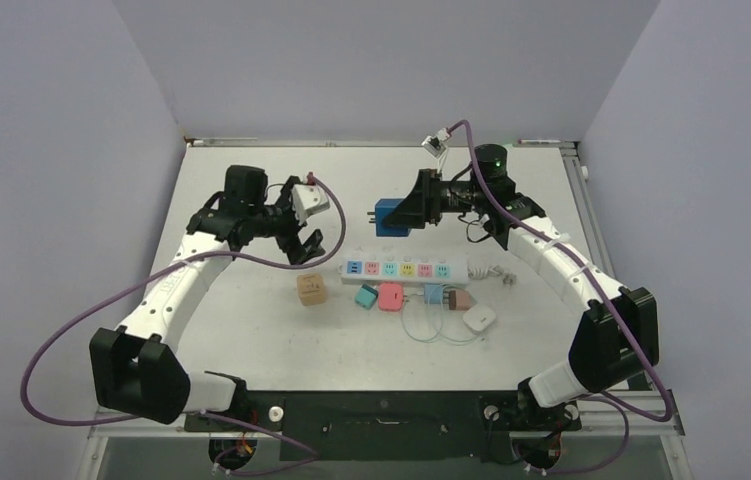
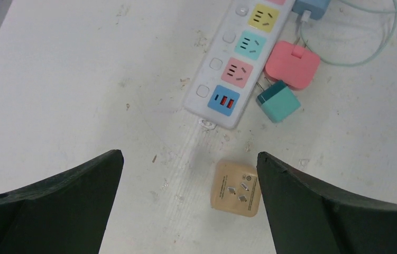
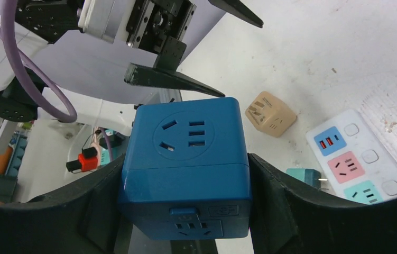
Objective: Insert the plug
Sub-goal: Pick up the plug from the center of the board.
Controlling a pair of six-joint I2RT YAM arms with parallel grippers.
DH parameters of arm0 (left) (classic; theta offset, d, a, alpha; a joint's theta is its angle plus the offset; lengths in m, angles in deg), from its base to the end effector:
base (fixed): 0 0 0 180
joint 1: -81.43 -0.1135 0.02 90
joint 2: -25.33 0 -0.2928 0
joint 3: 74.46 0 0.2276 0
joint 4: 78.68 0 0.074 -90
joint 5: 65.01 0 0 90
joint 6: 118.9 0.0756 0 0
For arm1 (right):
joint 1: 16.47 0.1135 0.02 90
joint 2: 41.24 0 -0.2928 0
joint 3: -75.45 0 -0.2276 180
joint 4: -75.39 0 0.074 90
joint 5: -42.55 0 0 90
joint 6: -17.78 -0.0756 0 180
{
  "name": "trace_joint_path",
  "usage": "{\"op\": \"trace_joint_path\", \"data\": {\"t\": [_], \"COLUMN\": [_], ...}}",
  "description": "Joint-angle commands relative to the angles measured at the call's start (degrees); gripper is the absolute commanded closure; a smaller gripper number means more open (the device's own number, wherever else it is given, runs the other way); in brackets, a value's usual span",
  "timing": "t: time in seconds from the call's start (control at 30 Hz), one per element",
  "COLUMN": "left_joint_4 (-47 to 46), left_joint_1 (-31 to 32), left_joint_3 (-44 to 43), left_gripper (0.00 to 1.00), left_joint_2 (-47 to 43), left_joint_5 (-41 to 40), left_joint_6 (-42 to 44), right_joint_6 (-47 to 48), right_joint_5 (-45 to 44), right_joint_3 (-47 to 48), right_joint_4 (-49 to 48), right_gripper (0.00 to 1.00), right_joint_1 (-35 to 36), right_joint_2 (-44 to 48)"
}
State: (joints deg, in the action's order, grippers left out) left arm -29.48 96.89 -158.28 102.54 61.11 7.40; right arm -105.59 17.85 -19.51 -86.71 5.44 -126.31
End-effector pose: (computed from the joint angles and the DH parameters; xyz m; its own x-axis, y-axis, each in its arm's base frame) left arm 0.2587 -0.1178 0.3338 -0.1506 0.5378 -0.8295 0.8968 0.4274 0.1143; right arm 0.2739 0.1842 0.3726 -0.7654 -0.0601 -0.6407 -0.6429 0.1176 0.7569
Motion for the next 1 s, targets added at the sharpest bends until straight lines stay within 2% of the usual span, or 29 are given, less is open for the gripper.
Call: {"op": "trace_joint_path", "data": {"t": [0.0, 0.13, 0.23, 0.33, 0.4, 0.53, 0.67, 0.83, 0.97], "left_joint_4": [0.7, -11.6, -18.1, -24.9, -26.4, -24.4, -29.3, -35.5, -41.6], "left_joint_1": [-0.4, 1.0, 6.2, 10.4, 11.5, 11.6, 11.6, 12.6, 14.1], "left_joint_3": [1.9, 9.4, 13.6, 16.4, 17.0, 18.3, 22.5, 25.9, 29.5], "left_gripper": [0.04, 0.04, 0.04, 0.04, 0.04, 0.04, 0.04, 0.04, 0.04], "left_joint_2": [-6.8, -16.2, -20.6, -22.1, -22.0, -22.8, -23.9, -24.3, -24.6], "left_joint_5": [7.9, 11.2, 8.3, 3.8, 2.0, 0.8, -1.0, 1.4, -0.9], "left_joint_6": [12.3, 12.4, 12.1, 7.8, 5.8, 7.6, 5.3, 1.7, 1.1], "right_joint_6": [-1.0, 2.0, 2.7, 2.0, 1.8, 4.8, 5.7, 2.5, -2.2], "right_joint_5": [2.3, -5.6, -12.1, -17.7, -21.6, -32.4, -36.0, -37.2, -35.6], "right_joint_3": [0.8, 2.8, 4.7, 5.5, 6.7, 12.7, 16.8, 17.2, 14.4], "right_joint_4": [-1.1, 5.3, 9.6, 12.0, 15.3, 30.7, 40.1, 39.6, 33.0], "right_gripper": [0.95, 0.95, 0.95, 0.95, 0.95, 0.95, 0.95, 0.95, 0.95], "right_joint_1": [1.4, 4.0, 5.7, 7.7, 8.7, 8.3, 9.1, 11.9, 14.7], "right_joint_2": [2.1, 1.0, -0.4, -0.8, -0.8, -3.3, -6.3, -6.1, -3.8]}}
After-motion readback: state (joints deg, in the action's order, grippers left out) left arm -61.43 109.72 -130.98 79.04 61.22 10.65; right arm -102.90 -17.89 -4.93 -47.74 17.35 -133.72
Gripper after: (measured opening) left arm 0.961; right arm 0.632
